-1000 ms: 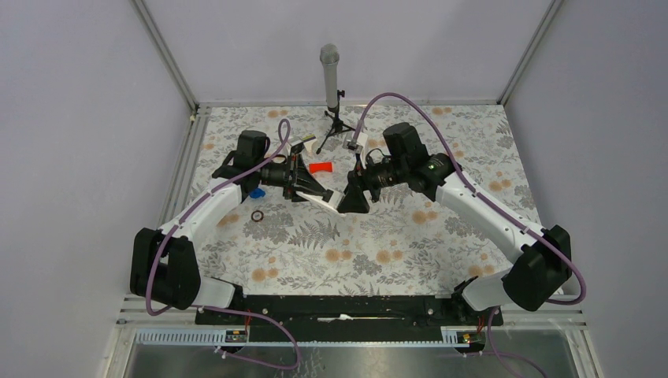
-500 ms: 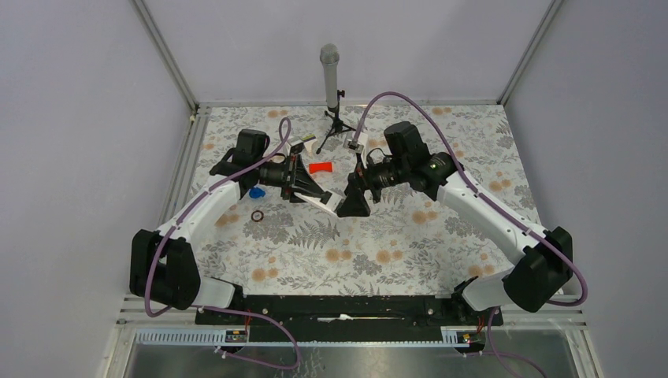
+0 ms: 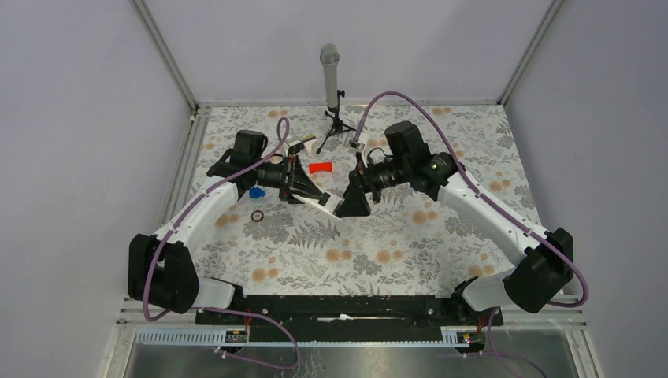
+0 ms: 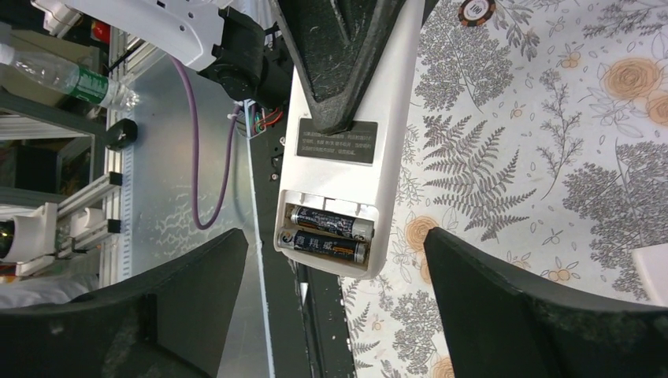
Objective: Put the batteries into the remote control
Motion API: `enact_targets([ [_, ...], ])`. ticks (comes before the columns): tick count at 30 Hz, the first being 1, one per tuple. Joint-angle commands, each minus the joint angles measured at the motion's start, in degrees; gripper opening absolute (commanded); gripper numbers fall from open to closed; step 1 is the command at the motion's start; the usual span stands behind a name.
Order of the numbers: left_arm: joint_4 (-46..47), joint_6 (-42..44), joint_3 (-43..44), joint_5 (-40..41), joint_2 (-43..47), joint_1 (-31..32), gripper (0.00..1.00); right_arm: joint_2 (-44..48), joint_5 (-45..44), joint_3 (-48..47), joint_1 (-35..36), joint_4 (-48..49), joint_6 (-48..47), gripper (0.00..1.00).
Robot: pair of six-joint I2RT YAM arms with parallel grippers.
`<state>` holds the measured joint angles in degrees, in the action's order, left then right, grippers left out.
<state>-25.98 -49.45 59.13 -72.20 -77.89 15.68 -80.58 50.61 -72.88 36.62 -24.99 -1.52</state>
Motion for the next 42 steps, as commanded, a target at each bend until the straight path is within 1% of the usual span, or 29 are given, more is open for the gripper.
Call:
enact_targets([
  [1,1.19,0.80,2.48,-0.83,2.23,-0.22,0.00,-0.83,1.68,-1.20,-0.27,0.83,1.08,0.85],
  [3,1.17,0.68,2.54,-0.73,2.04,-0.24,0.00,-1.27,2.23,-1.19,-0.25,0.64,0.84,0.81],
  [9,1.19,0.24,2.83,-0.66,1.54,-0.21,0.00,-1.43,2.92,-0.16,-0.24,0.67,-0.31,0.78],
  [11,1.13,0.06,2.83,-0.66,1.38,-0.21,0.00,-1.72,2.76,-0.04,-0.25,0.71,-0.41,0.74],
  [14,1.15,-0.12,2.90,-0.83,1.24,-0.21,0.00,-2.24,2.32,-0.23,-0.30,0.70,-0.41,0.64],
  [16,1.15,-0.20,3.05,-0.85,1.18,-0.22,0.00,-2.61,2.14,-0.40,-0.24,0.65,-0.39,0.61],
  [24,1.11,-0.97,3.81,-1.11,0.89,-0.21,0.00,-3.53,1.00,-0.34,-0.23,0.69,-0.61,0.57],
  [27,1.10,-1.16,4.16,-1.28,0.84,-0.21,0.00,-3.79,0.28,-0.29,-0.25,0.67,-0.77,0.52],
  [30,1.10,-1.02,4.25,-1.45,0.80,-0.21,0.00,-4.04,-0.24,-0.72,-0.23,0.73,-0.49,0.51],
  [31,1.17,-0.86,4.19,-1.40,0.76,-0.26,0.00,-4.17,-0.36,-1.09,-0.23,0.70,0.00,0.54],
  [34,1.19,0.46,4.06,-1.22,0.87,-0.35,0.00,-4.29,-1.53,-2.21,-0.63,0.75,2.61,0.77],
  [36,1.07,1.75,4.10,-0.48,1.25,-0.87,0.00,-3.99,-1.00,-2.81,-1.88,1.30,4.82,0.89],
  [41,0.40,5.86,3.91,1.67,2.70,-3.86,0.00,-0.77,4.17,-1.41,-5.65,8.35,11.61,0.99],
  [42,0.40,6.65,4.01,2.48,2.93,-4.28,0.00,0.06,4.45,-0.98,-6.01,10.07,12.54,0.99],
])
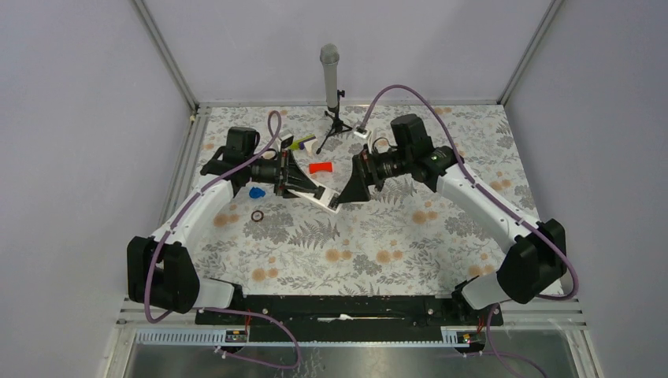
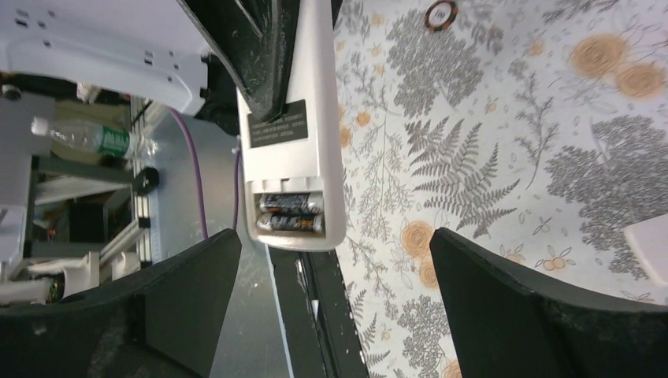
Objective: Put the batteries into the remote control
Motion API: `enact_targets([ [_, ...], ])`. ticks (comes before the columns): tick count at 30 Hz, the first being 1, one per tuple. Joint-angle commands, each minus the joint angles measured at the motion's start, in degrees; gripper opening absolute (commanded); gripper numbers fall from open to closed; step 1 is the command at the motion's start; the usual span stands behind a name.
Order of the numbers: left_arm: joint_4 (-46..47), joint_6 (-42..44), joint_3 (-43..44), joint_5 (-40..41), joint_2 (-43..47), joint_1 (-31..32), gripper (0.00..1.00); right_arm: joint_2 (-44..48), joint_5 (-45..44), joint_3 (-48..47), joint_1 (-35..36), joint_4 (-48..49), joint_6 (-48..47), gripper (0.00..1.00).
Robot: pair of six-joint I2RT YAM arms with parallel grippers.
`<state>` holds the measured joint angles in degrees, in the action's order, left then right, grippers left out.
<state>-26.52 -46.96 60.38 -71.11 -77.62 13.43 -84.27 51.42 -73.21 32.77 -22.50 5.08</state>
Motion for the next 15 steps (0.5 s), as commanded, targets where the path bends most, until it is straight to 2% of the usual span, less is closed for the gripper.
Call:
enact_targets([
  [1,0.95,5.15,2.83,2.40,2.95,-2.27,0.00,4.62,3.59,-0.10,-2.38,9.34,6.81,1.00],
  [4,0.83,8.89,3.66,6.26,3.39,-2.63,0.00,6.84,-0.54,1.96,-2.96,13.65,9.11,1.00],
  [8,1.79,13.31,4.07,14.38,5.25,-2.75,0.00,5.43,-17.04,2.47,-3.15,11.85,10.53,0.99],
  [12,2.71,16.63,3.45,24.08,6.88,-3.09,0.00,-0.03,-36.31,2.36,-3.08,5.81,12.70,0.94],
  [15,6.55,16.82,2.05,28.28,7.95,-3.15,0.00,-4.65,-46.65,2.68,-2.83,2.28,14.99,0.93],
])
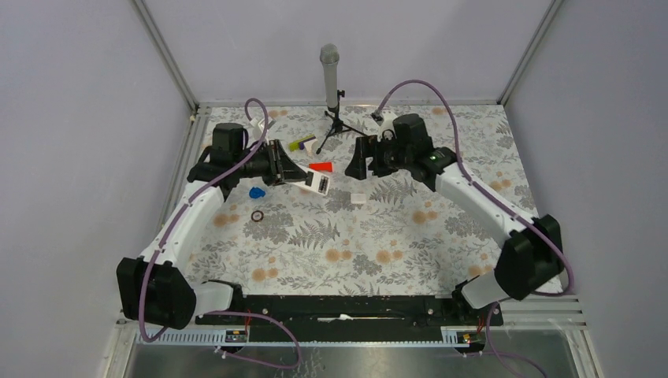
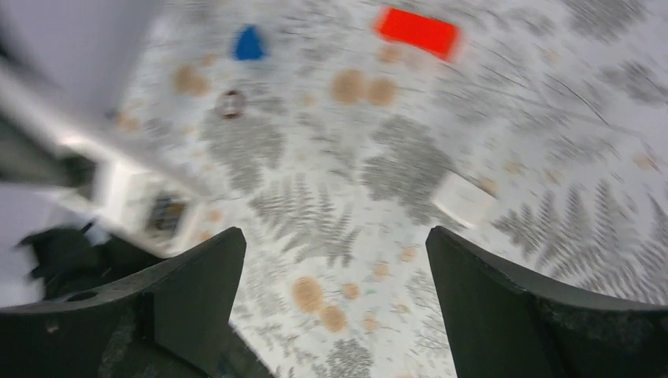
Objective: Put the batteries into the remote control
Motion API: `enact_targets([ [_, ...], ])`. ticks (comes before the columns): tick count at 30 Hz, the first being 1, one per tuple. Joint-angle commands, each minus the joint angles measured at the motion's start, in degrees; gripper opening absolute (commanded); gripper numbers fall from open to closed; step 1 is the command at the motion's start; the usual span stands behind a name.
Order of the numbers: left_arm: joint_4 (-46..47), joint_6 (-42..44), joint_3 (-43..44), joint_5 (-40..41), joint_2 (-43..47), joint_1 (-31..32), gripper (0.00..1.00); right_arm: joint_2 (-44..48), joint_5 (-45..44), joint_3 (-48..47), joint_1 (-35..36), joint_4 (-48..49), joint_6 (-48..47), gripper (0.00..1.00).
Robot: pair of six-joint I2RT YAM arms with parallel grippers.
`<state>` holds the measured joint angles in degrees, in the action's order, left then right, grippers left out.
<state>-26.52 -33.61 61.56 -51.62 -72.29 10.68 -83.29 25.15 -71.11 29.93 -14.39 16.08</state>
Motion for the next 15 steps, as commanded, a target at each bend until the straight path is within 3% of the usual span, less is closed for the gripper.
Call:
enact_targets([
  [1,8.18,3.47,0.21,9.64,3.11,-0.39,0.00,-6.94,-23.13,1.22,0.22,-6.15,4.93,0.94],
  [7,13.77,2.24,-2.10,12.89,5.41,-0.74,0.00,-14.34,-33.58,1.41,4.32,-8.70,7.04,1.00],
  [15,15.44,0.66,-3.99,17.79,7.43,-1.74,0.00,-22.04,-32.97,-1.68,7.73,-9.17,8.61,1.00],
])
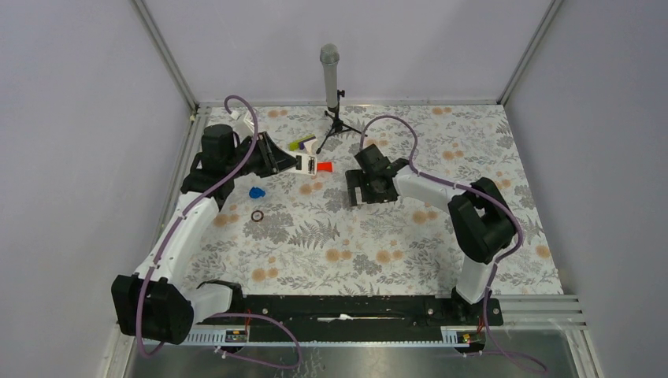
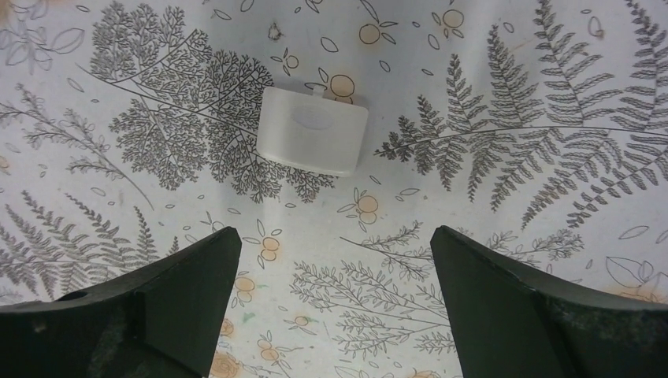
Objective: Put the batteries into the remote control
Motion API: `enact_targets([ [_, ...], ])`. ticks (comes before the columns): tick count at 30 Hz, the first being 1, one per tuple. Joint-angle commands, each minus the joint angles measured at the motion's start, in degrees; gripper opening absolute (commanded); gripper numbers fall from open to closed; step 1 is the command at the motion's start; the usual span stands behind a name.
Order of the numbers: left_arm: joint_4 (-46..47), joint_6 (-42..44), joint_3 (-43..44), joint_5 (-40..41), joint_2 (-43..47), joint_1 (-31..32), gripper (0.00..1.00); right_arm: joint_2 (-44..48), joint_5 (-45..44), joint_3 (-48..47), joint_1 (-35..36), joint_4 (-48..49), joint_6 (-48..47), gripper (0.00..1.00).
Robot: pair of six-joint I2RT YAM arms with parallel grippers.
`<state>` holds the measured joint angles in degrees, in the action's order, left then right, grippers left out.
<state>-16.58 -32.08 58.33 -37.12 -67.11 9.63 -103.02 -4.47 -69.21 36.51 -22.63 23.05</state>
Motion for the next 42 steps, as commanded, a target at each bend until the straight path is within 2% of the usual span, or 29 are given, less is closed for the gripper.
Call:
enact_targets([
  [1,5.76,-1.07,-0.94,3.36,2.27,-0.74,0.00,-3.24,-4.00,-4.17,1.43,-1.09,1.65,1.00],
  [11,5.90,-1.82,-1.64,3.13,2.60,-1.10,0.00,-12.66,-12.08,-13.40,4.36,-5.12,3.03,0.97],
  [16,4.69,-1.10,-1.19,2.58,2.48,-1.36,0.00,-14.72,-14.75,-15.27,4.75,-8.89,5.49,0.85],
  [21,4.57,-0.93,-1.91,1.74,2.60,-1.70,0.00,-15.15,-16.76,-14.79,4.97,-11.14,6.35,0.80],
  [25,4.87,-1.18,-2.42,1.26,2.50,-1.80,0.00,-15.46,-16.01,-14.38,5.04,-11.08,6.59,0.66],
  [33,5.37,-1.50,-2.84,0.06,2.40,-1.81,0.00,-14.76,-13.14,-12.57,4.97,-7.86,4.37,0.50],
  [35,5.35,-1.43,-2.87,-0.53,2.37,-1.81,0.00,-14.37,-14.14,-12.14,4.95,-7.42,3.62,0.51],
  [39,5.18,-1.13,-2.83,-1.09,2.23,-1.81,0.00,-13.58,-14.70,-12.08,4.79,-7.75,1.47,0.74],
  [42,4.78,-0.82,-2.61,-1.11,1.99,-1.85,0.00,-13.01,-14.67,-11.96,4.50,-8.14,-0.18,0.83],
])
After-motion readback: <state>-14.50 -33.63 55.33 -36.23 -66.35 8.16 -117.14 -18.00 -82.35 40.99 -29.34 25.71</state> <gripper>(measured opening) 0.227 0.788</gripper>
